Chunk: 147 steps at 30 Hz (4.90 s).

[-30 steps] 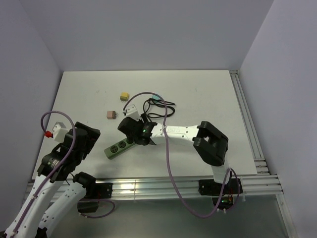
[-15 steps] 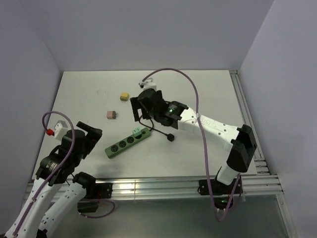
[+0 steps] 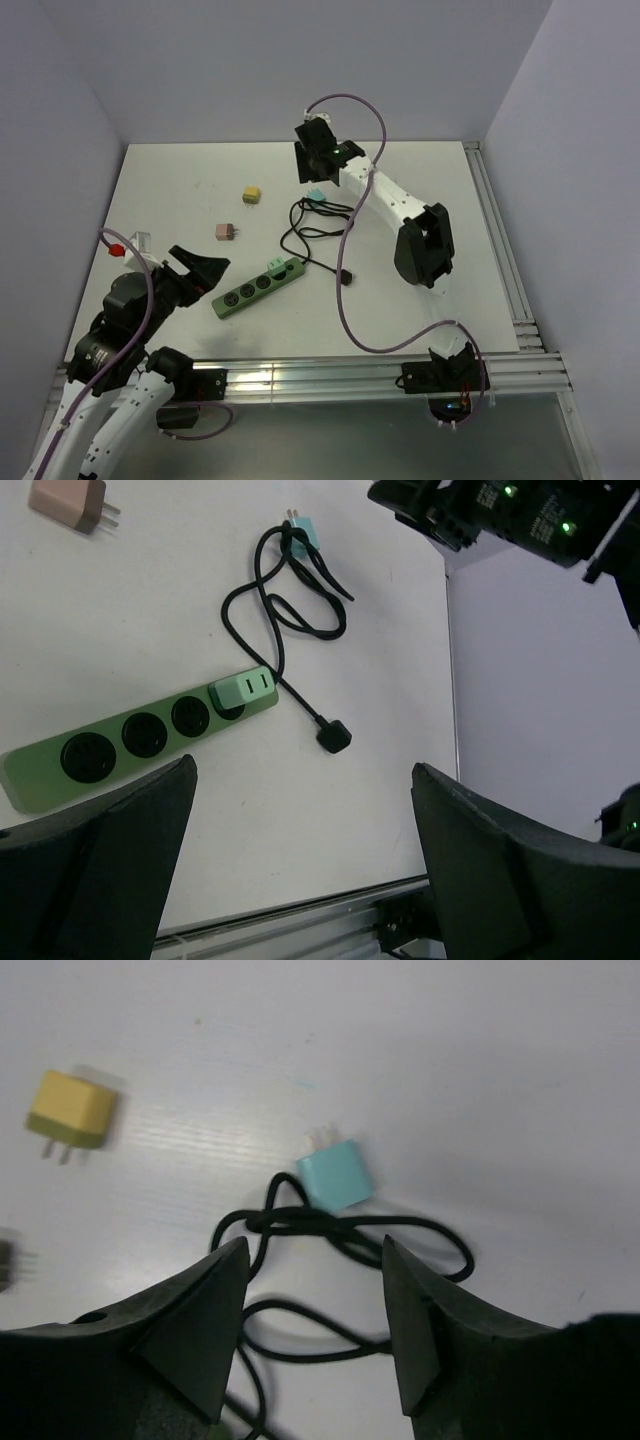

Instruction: Insert the plug

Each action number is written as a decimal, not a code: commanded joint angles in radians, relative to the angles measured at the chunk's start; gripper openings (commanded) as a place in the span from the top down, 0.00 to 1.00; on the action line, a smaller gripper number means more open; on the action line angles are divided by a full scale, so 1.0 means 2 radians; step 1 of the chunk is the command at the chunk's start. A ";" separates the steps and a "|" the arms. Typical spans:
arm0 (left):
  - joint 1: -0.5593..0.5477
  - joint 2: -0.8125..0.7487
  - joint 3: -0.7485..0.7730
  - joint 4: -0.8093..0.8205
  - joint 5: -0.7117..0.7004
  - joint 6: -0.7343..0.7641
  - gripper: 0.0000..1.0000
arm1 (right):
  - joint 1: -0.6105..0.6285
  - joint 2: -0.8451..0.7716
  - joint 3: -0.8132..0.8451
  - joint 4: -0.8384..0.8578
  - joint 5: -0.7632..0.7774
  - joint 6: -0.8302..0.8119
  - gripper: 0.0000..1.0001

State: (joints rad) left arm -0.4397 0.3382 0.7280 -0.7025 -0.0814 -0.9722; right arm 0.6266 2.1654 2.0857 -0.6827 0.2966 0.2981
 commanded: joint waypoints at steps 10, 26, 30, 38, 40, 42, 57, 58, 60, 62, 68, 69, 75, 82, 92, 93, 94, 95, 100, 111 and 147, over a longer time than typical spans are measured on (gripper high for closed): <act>0.003 0.025 -0.014 0.077 0.033 0.048 0.07 | -0.081 0.100 0.068 0.017 -0.115 -0.139 0.32; 0.002 0.036 -0.042 0.113 0.052 0.037 0.08 | -0.081 0.134 0.056 0.035 -0.208 -0.144 0.25; 0.003 0.038 -0.038 0.105 0.051 0.040 0.07 | -0.081 0.143 0.072 0.030 -0.209 -0.144 0.24; 0.002 0.033 -0.031 0.100 0.047 0.043 0.07 | -0.076 0.160 0.076 0.014 -0.205 -0.144 0.25; 0.003 0.032 -0.031 0.099 0.047 0.043 0.07 | -0.075 0.165 0.076 0.008 -0.202 -0.156 0.25; 0.002 0.030 -0.031 0.096 0.047 0.042 0.07 | -0.069 0.169 0.076 0.000 -0.205 -0.166 0.25; 0.002 0.008 -0.025 0.070 0.045 0.031 0.07 | -0.057 0.164 0.049 0.018 -0.149 -0.136 0.90; 0.002 0.007 -0.025 0.065 0.045 0.030 0.08 | -0.057 0.150 0.044 0.032 -0.149 -0.135 0.90; 0.002 0.001 -0.024 0.060 0.045 0.023 0.07 | -0.057 0.134 0.033 0.049 -0.132 -0.134 0.95; 0.002 -0.003 -0.023 0.050 0.048 0.017 0.07 | -0.058 0.112 0.032 0.070 -0.118 -0.127 1.00; 0.003 0.000 -0.018 0.036 0.074 -0.004 0.07 | -0.062 0.043 0.039 0.106 -0.098 -0.087 1.00; 0.002 0.004 -0.018 0.034 0.079 -0.006 0.06 | -0.063 0.031 0.028 0.111 -0.105 -0.084 1.00; 0.003 0.017 -0.010 0.034 0.113 -0.032 0.11 | -0.060 -0.080 -0.088 0.128 -0.226 -0.090 1.00; 0.003 0.033 0.006 0.050 0.180 0.004 0.13 | -0.019 -0.306 -0.378 0.222 -0.378 -0.138 1.00; 0.003 0.063 -0.052 0.133 0.288 -0.022 0.09 | 0.141 -0.461 -0.597 0.304 -0.383 -0.093 1.00; 0.002 0.064 -0.062 0.144 0.294 -0.023 0.09 | 0.162 -0.477 -0.605 0.308 -0.372 -0.089 1.00; 0.002 0.065 -0.066 0.149 0.300 -0.025 0.09 | 0.171 -0.484 -0.611 0.314 -0.365 -0.087 1.00; 0.002 0.065 -0.071 0.154 0.304 -0.025 0.09 | 0.180 -0.491 -0.621 0.318 -0.356 -0.085 1.00; 0.003 0.073 -0.095 0.192 0.345 -0.025 0.09 | 0.207 -0.513 -0.633 0.323 -0.342 -0.083 1.00; 0.000 0.107 -0.126 0.268 0.414 -0.042 0.11 | 0.222 -0.494 -0.594 0.301 -0.353 -0.095 1.00; -0.034 0.132 -0.142 0.338 0.408 -0.056 1.00 | 0.250 -0.475 -0.538 0.246 -0.250 -0.092 0.36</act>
State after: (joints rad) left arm -0.5037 0.6289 0.4305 -0.0971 0.7597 -1.1332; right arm 1.1263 1.2461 0.9947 -0.2379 -0.2478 0.0555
